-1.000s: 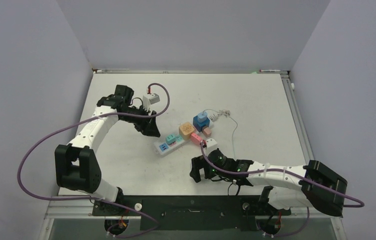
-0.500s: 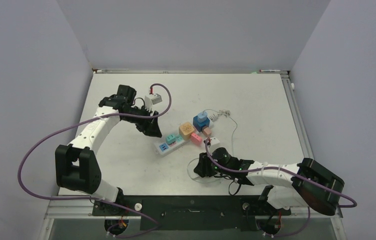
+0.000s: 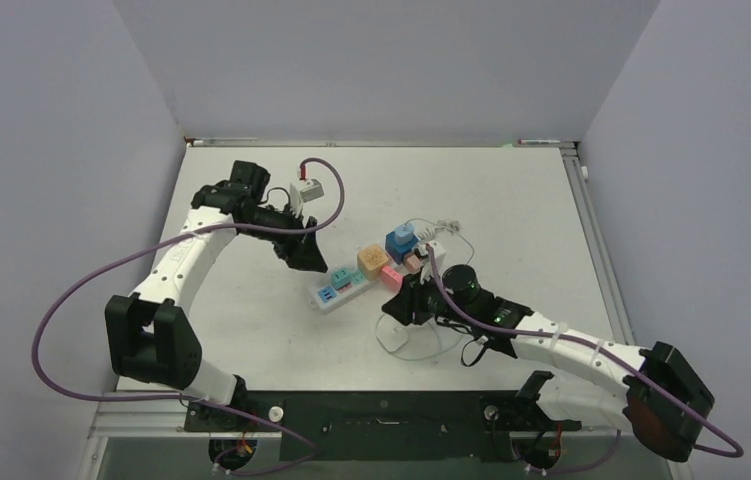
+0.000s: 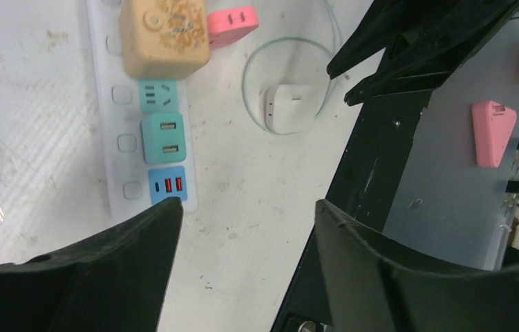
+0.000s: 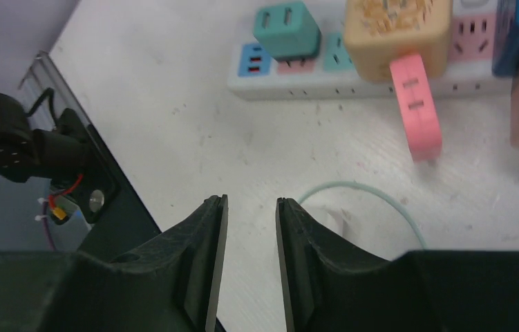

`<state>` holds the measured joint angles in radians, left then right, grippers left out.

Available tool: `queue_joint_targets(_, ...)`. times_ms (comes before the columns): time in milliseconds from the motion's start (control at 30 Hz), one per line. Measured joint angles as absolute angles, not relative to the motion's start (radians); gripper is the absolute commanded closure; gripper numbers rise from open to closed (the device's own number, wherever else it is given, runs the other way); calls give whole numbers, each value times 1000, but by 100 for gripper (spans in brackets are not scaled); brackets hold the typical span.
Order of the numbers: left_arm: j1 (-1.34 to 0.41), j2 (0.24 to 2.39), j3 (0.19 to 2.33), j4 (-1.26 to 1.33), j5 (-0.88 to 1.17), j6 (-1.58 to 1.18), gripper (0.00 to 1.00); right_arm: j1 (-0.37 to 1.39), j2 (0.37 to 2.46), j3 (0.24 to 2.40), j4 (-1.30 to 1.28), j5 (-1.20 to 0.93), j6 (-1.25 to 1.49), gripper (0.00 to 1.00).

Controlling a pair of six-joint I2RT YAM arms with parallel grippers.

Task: Insert the plug
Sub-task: Pick up the plug from the center of the board.

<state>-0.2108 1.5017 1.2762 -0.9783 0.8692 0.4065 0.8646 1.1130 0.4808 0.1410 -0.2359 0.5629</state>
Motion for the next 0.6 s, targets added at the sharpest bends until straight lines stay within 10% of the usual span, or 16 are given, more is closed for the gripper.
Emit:
queue_joint_targets(133, -227, 1502, 1393, -1096, 929, 510, 22, 827, 1041, 540, 140, -336, 495, 62)
queue_joint_targets(267, -271, 1500, 1453, -1180, 948, 590, 22, 808, 1024, 578, 86, -372, 442, 2)
queue_joint_targets(600, -328, 1451, 1275, -1136, 937, 578, 24, 906, 942, 421, -43, -257, 525, 10)
